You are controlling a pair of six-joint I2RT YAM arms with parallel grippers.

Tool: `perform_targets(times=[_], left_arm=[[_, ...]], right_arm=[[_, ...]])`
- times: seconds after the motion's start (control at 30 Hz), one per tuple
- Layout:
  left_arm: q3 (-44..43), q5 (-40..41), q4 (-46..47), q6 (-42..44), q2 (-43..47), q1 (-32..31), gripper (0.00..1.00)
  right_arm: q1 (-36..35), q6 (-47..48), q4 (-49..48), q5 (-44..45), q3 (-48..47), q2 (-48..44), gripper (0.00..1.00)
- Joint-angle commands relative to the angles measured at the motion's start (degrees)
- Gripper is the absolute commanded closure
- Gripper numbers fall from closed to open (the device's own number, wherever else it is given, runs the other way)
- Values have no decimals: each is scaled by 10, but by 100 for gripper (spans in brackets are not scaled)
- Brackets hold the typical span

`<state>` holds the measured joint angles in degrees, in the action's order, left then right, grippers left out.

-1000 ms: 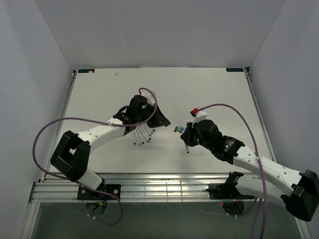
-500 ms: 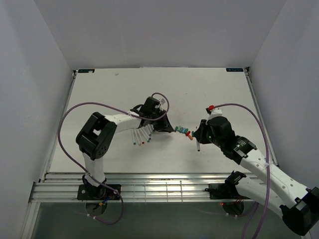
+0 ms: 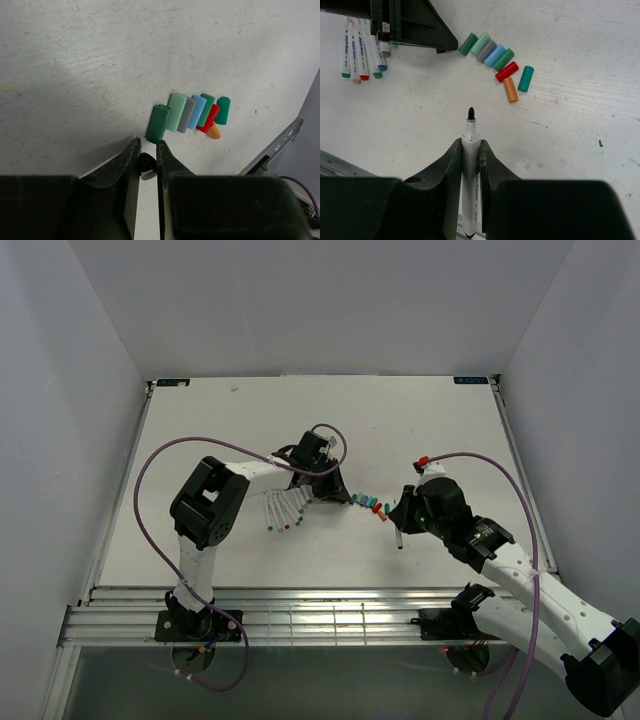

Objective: Open the pen caps

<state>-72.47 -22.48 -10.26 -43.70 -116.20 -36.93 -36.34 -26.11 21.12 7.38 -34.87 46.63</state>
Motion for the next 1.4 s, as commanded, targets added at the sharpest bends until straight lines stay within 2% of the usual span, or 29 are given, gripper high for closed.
perform_targets(times=[0.0, 0.23, 0.27, 0.53, 0.63, 0.73, 0.8, 0.87, 0.9, 1.0, 1.2, 1.37], left_arm=[[-22, 18, -14, 13, 3, -2, 71], [-25, 22, -13, 13, -2, -2, 51], [-25, 23, -12, 13, -1, -2, 45], [-1, 51, -7, 15, 42, -2, 34], [35, 68, 0, 13, 98, -2, 33], [77, 83, 11, 9, 192, -2, 31], [119, 102, 12, 8, 277, -1, 30], [163, 111, 11, 9, 338, -2, 29], [179, 119, 10, 9, 401, -2, 28], [235, 139, 1, 6, 518, -2, 26], [303, 126, -48, 3, 635, -1, 22], [345, 137, -76, -13, 723, -1, 20]], right_arm=[[6, 12, -18, -10, 6, -10, 92], [9, 14, -31, -26, 12, 1, 92], [9, 15, -32, -30, 12, 2, 92], [10, 18, -46, -41, 6, 21, 92], [12, 21, -62, -51, -10, 54, 92], [15, 25, -84, -67, -35, 97, 92], [17, 29, -105, -81, -60, 124, 92], [19, 37, -117, -101, -84, 179, 92], [20, 40, -131, -110, -111, 200, 92], [20, 48, -150, -144, -152, 286, 92], [9, 33, -185, -191, -261, 433, 92], [-16, 45, -144, -183, -398, 572, 92]])
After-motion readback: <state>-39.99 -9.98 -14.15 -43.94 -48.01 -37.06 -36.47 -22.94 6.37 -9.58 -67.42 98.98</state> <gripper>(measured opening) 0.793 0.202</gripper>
